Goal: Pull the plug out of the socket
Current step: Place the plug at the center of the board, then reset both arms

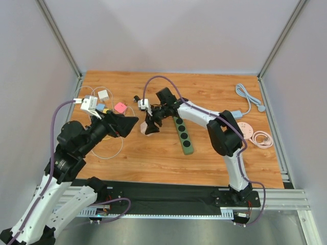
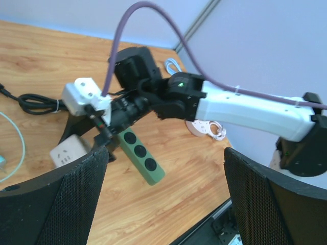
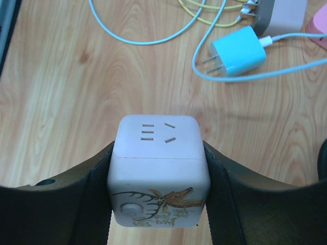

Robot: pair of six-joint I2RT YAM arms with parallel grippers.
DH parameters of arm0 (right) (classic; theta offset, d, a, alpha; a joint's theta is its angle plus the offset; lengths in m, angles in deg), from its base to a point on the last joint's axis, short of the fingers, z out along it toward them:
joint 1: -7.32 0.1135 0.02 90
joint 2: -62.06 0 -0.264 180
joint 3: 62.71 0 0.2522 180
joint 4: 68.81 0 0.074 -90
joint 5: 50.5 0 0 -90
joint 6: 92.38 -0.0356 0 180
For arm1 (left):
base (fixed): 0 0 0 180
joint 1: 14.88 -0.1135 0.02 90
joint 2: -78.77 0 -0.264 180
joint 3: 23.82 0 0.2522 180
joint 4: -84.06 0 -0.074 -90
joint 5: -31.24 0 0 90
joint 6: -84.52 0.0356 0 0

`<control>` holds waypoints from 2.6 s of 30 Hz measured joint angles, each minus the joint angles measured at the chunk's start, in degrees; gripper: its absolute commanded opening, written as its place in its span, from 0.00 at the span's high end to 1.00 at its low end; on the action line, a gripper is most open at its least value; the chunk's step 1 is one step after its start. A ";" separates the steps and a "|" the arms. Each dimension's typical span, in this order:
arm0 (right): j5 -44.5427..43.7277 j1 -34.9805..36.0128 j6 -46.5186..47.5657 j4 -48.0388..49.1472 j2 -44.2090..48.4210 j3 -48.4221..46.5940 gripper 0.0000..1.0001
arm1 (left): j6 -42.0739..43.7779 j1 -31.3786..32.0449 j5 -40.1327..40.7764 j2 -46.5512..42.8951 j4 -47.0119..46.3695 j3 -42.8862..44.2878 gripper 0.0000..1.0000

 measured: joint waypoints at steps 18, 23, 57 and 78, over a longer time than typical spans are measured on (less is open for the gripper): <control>-7.72 3.02 0.00 2.10 -18.47 -23.89 0.99 | 0.09 0.00 7.48 -8.66 11.30 2.62 0.00; -11.02 3.04 0.02 2.34 -22.45 -28.96 0.97 | 0.07 0.00 7.98 -11.41 13.05 1.53 0.00; -13.35 2.86 0.39 -4.81 -15.87 -22.40 0.00 | 0.07 0.00 9.99 -12.61 13.35 -0.46 0.00; -28.28 -17.07 0.42 -15.23 28.46 10.75 0.00 | 9.49 0.00 12.63 -9.11 14.01 -2.62 0.00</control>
